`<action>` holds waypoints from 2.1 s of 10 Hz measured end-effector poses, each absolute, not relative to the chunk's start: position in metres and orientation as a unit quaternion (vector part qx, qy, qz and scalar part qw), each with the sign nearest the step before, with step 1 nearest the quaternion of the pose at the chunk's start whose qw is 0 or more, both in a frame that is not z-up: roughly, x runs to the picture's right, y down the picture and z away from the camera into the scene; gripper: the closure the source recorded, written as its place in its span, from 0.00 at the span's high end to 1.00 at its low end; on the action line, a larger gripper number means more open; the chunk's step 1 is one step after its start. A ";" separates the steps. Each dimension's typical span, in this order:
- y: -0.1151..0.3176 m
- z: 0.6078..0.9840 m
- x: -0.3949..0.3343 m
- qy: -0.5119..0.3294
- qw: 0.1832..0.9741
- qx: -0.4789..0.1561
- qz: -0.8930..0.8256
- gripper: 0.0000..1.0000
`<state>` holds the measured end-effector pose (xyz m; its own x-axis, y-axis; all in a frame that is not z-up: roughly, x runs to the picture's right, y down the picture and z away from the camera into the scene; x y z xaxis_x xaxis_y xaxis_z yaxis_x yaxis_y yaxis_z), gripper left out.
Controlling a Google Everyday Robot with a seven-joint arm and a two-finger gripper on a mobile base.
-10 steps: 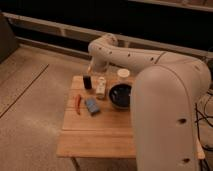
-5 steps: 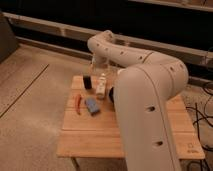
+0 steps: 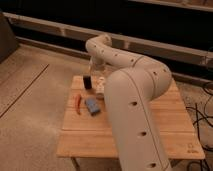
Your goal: Knock the eraser over
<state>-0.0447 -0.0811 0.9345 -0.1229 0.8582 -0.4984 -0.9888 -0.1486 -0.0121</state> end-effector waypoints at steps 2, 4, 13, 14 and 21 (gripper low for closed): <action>-0.079 0.950 -0.038 0.174 0.631 -0.205 0.728 0.65; -0.077 0.958 -0.038 0.179 0.622 -0.217 0.731 0.65; -0.051 0.866 -0.065 0.143 0.588 -0.267 0.750 0.65; -0.047 0.865 -0.064 0.147 0.592 -0.265 0.747 0.65; -0.049 0.924 -0.021 0.268 0.633 -0.205 0.697 0.65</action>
<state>-0.0210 -0.0485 0.9243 -0.1145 0.7725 -0.6246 -0.9919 -0.0547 0.1143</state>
